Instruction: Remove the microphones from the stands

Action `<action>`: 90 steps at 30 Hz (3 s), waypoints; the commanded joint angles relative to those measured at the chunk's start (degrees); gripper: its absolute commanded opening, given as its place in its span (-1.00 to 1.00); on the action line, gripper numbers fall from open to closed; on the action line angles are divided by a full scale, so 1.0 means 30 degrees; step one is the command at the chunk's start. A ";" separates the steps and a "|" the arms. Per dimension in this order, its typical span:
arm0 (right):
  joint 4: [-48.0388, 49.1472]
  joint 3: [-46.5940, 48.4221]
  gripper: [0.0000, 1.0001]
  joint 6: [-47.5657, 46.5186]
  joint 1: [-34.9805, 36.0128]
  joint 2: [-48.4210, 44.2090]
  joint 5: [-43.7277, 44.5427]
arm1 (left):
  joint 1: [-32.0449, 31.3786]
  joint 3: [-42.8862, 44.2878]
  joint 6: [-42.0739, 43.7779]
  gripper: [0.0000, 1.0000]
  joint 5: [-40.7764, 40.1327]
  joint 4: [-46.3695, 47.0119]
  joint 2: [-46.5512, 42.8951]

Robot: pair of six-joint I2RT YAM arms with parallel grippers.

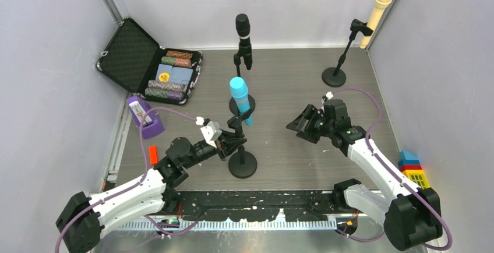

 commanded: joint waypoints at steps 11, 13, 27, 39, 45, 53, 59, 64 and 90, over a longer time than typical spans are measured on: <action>0.3880 -0.0660 0.16 -0.0586 0.1860 -0.0825 -0.0454 | -0.0886 0.2989 0.3235 -1.00 -0.1845 0.6110 0.5765; 0.4485 -0.0879 0.15 -0.0842 0.2262 -0.1208 -0.0272 | -0.0886 0.3375 0.3361 -1.00 -0.1947 0.6840 0.6561; 0.9288 -0.3781 0.14 -0.2856 0.3836 -0.3045 -0.0613 | -0.0886 0.2183 0.2504 -0.82 -0.2898 0.6702 0.6670; 1.0035 -0.4061 0.20 -0.3622 0.4266 -0.2437 0.0085 | -0.0886 0.2167 0.2337 0.51 -0.3070 0.1519 0.3048; 1.0348 -0.4547 0.32 -0.3880 0.4262 -0.2528 0.0752 | -0.0886 0.2524 0.1621 0.99 -0.3345 -0.3957 0.0618; 1.2108 -0.5880 0.56 -0.3951 0.4265 -0.3093 0.1516 | -0.0871 0.4025 0.1861 0.99 -0.2839 -0.9136 -0.1197; 1.2418 -0.6316 0.55 -0.2978 0.4266 -0.3359 0.1701 | -0.0856 0.2696 0.1714 0.99 -0.3416 -0.4136 0.0347; 1.2462 -0.6332 0.48 -0.2410 0.4265 -0.2744 0.1389 | -0.0856 0.2818 0.1562 0.86 -0.4104 -0.0260 0.2810; 1.2911 -0.6204 0.35 -0.2057 0.4265 -0.1889 0.1085 | -0.0860 0.2994 0.2521 -0.25 -0.3561 0.5418 0.6134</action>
